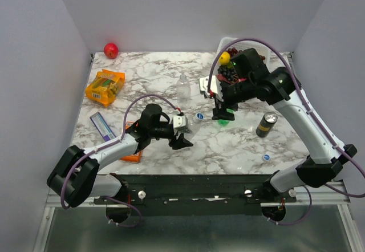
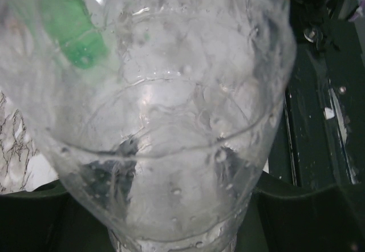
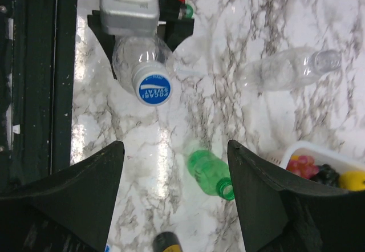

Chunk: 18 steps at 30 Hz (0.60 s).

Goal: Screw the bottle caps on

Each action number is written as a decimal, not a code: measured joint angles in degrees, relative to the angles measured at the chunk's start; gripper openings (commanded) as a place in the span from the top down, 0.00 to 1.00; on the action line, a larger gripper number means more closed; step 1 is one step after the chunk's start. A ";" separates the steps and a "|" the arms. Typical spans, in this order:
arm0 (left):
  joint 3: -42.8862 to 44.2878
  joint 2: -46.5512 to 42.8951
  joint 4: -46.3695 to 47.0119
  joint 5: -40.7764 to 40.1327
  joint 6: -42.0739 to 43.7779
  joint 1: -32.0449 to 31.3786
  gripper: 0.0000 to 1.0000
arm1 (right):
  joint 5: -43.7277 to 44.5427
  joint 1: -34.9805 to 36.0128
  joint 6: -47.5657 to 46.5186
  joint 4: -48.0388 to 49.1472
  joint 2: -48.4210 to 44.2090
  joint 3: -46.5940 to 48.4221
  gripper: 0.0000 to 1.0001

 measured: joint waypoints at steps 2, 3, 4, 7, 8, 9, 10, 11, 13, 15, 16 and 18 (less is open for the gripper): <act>1.29 0.00 -4.74 0.42 4.55 0.00 1.00 | -1.53 0.66 -3.43 -0.28 -0.68 0.26 0.19; 1.99 0.00 -7.43 0.61 7.10 0.00 1.00 | -2.21 1.05 -5.25 -0.61 -0.72 0.26 0.19; 2.47 0.00 -9.20 0.72 8.76 0.00 1.00 | -2.82 1.55 -7.08 -1.03 -0.63 0.24 0.19; 3.32 0.00 -13.18 0.96 12.74 0.00 1.00 | -4.00 3.13 -12.22 -1.86 -0.22 -0.48 0.20; 3.37 0.00 -13.81 1.01 13.44 0.00 1.00 | -4.13 3.65 -13.79 -2.10 -0.17 -0.92 0.20; 3.37 0.00 -14.47 1.03 13.99 0.00 1.00 | -4.20 4.15 -15.28 -2.25 -0.15 -1.51 0.21; 3.37 0.00 -14.91 1.03 14.36 0.00 1.00 | -4.20 4.57 -16.59 -2.43 -0.15 -2.12 0.21; 3.37 0.00 -15.21 1.05 14.58 0.00 1.00 | -4.20 4.98 -18.05 -2.64 -0.15 -2.78 0.22; 3.39 0.00 -15.61 1.07 14.93 0.00 1.00 | -4.20 5.57 -20.28 -3.06 -0.15 -3.72 0.23; 3.45 0.00 -15.74 1.07 15.06 0.00 1.00 | -4.22 6.14 -22.25 -3.37 -0.15 -4.33 0.27; 3.54 0.02 -15.80 1.07 15.10 0.00 1.00 | -4.22 6.43 -23.12 -3.39 -0.15 -4.59 0.28; 3.78 0.02 -15.82 1.09 15.19 0.00 1.00 | -4.22 6.95 -24.63 -3.48 -0.17 -5.38 0.31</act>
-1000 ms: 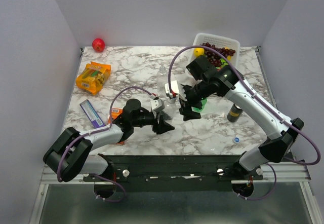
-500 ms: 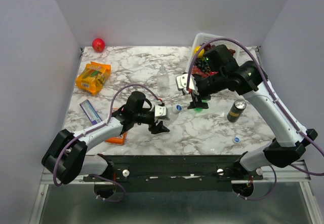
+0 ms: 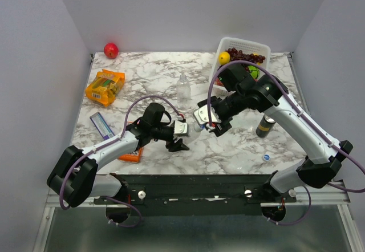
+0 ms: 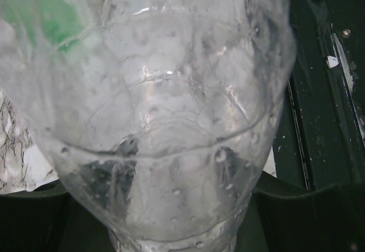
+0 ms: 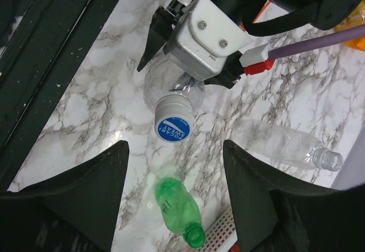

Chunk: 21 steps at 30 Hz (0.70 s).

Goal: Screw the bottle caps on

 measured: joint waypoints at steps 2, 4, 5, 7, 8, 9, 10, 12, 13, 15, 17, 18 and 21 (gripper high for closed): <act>0.15 0.02 -0.07 0.02 0.04 0.00 1.00 | 0.02 0.44 -0.92 0.00 0.02 -0.87 0.35; 0.31 0.07 -0.11 0.04 0.09 0.00 1.00 | 0.00 0.79 -1.53 -0.07 0.02 -1.57 0.37; 0.37 0.07 -0.11 0.04 0.11 0.00 1.00 | 0.00 0.92 -1.70 -0.07 0.02 -1.81 0.39; 0.63 0.07 -0.31 0.07 0.24 0.00 1.00 | 0.00 1.03 -1.90 -0.09 0.04 -2.19 0.41; 0.79 0.07 -0.33 0.11 0.31 0.00 1.00 | 0.00 1.03 -2.01 -0.09 0.07 -2.25 0.42; 0.96 0.07 -0.33 0.17 0.42 0.00 1.00 | -0.02 1.03 -2.12 -0.09 0.11 -2.27 0.42; 1.03 0.07 -0.35 0.20 0.48 0.00 1.00 | 0.00 1.03 -2.16 -0.07 0.17 -2.27 0.42; 1.09 0.07 -0.37 0.22 0.79 0.00 1.00 | -0.02 1.05 -2.19 -0.02 0.31 -2.29 0.43; 1.09 0.09 -0.46 0.24 0.96 0.00 1.00 | -0.04 1.14 -2.19 0.02 0.35 -2.34 0.43; 1.09 0.17 -0.68 0.28 1.29 0.00 1.00 | -0.07 1.25 -2.16 0.17 0.37 -2.51 0.43; 1.11 0.33 -0.98 0.37 1.66 0.00 1.00 | -0.11 1.31 -2.16 0.46 0.42 -2.82 0.44; 1.18 0.37 -1.25 0.42 1.86 0.00 1.00 | -0.13 1.33 -2.14 0.61 0.44 -2.93 0.45; 1.62 0.50 -2.05 0.46 2.45 0.00 1.00 | -0.17 1.38 -2.10 1.51 0.59 -3.21 0.47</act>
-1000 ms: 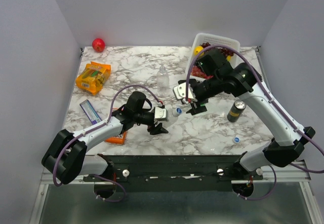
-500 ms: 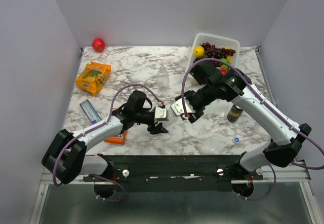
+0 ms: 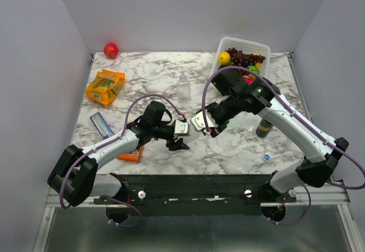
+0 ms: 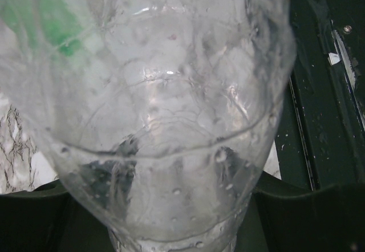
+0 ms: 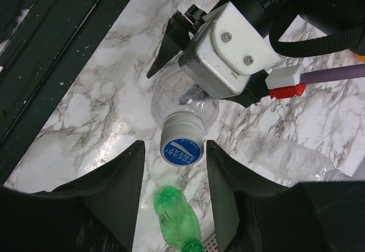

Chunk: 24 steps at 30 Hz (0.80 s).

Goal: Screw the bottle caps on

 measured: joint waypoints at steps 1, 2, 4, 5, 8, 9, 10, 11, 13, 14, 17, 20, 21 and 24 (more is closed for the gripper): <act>0.17 0.02 -0.13 0.02 0.15 0.00 1.00 | 0.00 0.00 -0.02 0.24 0.11 0.00 0.48; 0.31 0.02 -0.24 0.04 0.35 0.00 1.00 | 0.00 0.00 0.00 0.46 0.24 0.00 0.51; 0.42 0.02 -0.46 0.07 0.66 0.00 1.00 | 0.00 0.00 -0.04 0.76 0.57 0.00 0.54; 0.42 0.02 -0.66 0.09 0.85 0.00 1.00 | 0.00 0.00 -0.02 0.90 0.74 0.00 0.59; 0.42 0.02 -1.07 0.07 1.22 0.04 1.00 | 0.00 0.00 0.26 1.03 1.22 0.00 0.69; 0.42 0.02 -1.18 0.07 1.25 0.07 1.00 | -0.02 0.00 0.57 1.03 1.38 0.07 0.71; 0.42 0.04 -1.31 0.04 1.25 0.07 1.00 | 0.00 0.00 0.94 1.03 1.51 0.15 0.73; 0.42 0.04 -1.36 0.02 1.20 0.07 1.00 | 0.02 0.00 1.51 1.05 1.64 0.24 0.78; 0.37 0.04 -1.20 -0.26 0.90 0.07 1.00 | 0.28 0.00 3.21 1.07 2.01 0.57 0.81; 0.17 0.02 -0.74 -0.66 0.46 0.07 1.00 | 0.59 0.00 4.68 1.07 2.29 0.85 0.82; -2.29 -0.94 4.26 -3.74 -2.45 0.04 1.00 | 1.64 -0.24 11.21 1.01 4.70 3.34 0.85; -5.86 -3.17 10.34 -9.53 -6.69 0.15 1.00 | 1.84 -1.40 19.32 0.20 9.25 8.09 0.87; -7.23 -3.96 12.70 -12.17 -8.22 0.15 1.00 | 1.81 -1.86 22.08 0.17 10.95 9.79 0.87; -10.10 -5.44 17.94 -20.20 -12.07 -0.02 1.00 | 1.25 -3.39 29.97 0.26 15.26 14.10 0.92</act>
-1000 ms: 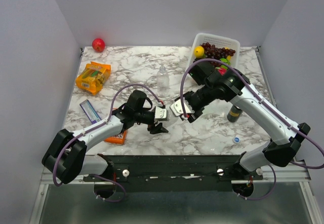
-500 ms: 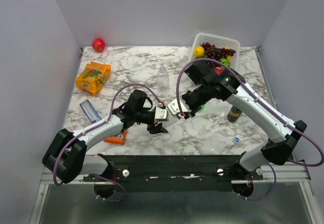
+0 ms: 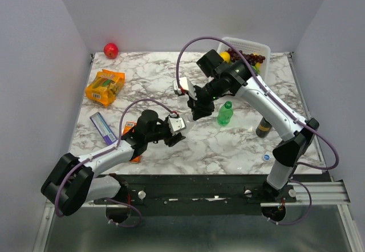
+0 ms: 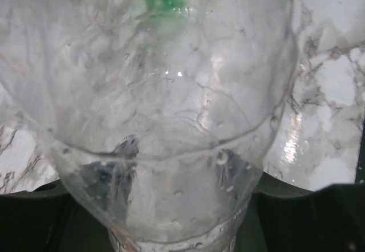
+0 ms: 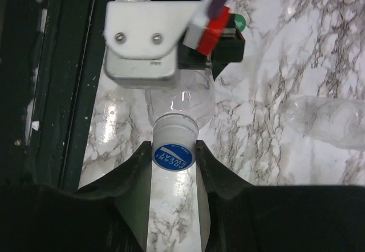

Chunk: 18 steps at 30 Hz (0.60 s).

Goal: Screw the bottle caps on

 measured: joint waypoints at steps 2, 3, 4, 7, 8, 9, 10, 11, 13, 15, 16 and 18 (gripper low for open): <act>-0.98 -0.46 2.14 -4.46 -1.46 -0.22 1.00 | -0.59 -1.05 5.01 0.26 1.97 1.97 0.99; -1.36 -0.68 2.80 -6.91 -1.79 -0.72 1.00 | -0.79 -1.49 7.34 0.52 2.67 2.60 1.00; -1.53 -0.79 3.30 -8.94 -1.95 -1.31 1.00 | -0.79 -1.79 9.40 0.66 3.21 3.17 1.00; -1.66 -0.81 4.48 -16.70 -1.95 -3.52 1.00 | -0.13 -2.51 15.39 0.48 4.70 5.16 1.00; -1.66 -0.81 4.85 -19.45 -1.88 -4.57 1.00 | 0.00 -2.82 17.22 0.42 5.18 5.88 1.00; -1.66 -0.81 5.31 -22.73 -1.64 -5.40 1.00 | 0.04 -3.13 18.95 0.42 5.66 6.45 1.00; -1.66 -0.79 5.51 -24.79 -1.49 -5.95 1.00 | 0.00 -3.48 20.74 0.37 6.10 6.99 1.00; -1.64 -0.79 5.70 -27.58 -1.25 -6.78 1.00 | -0.07 -3.93 23.08 0.37 6.56 7.41 1.00; -1.64 -0.76 5.88 -31.15 -0.83 -7.52 1.00 | -1.14 -4.98 27.85 0.37 7.58 8.07 1.00; -1.62 -0.76 5.88 -33.90 -0.39 -8.00 1.00 | -3.13 -6.45 33.03 0.52 8.66 8.31 1.00; -1.62 -0.70 5.77 -34.99 -0.09 -8.13 1.00 | -4.26 -7.23 35.54 0.61 9.27 8.28 1.00; -1.60 -0.63 5.09 -36.74 0.50 -8.35 1.00 | -5.33 -7.91 38.80 0.90 10.03 8.02 1.00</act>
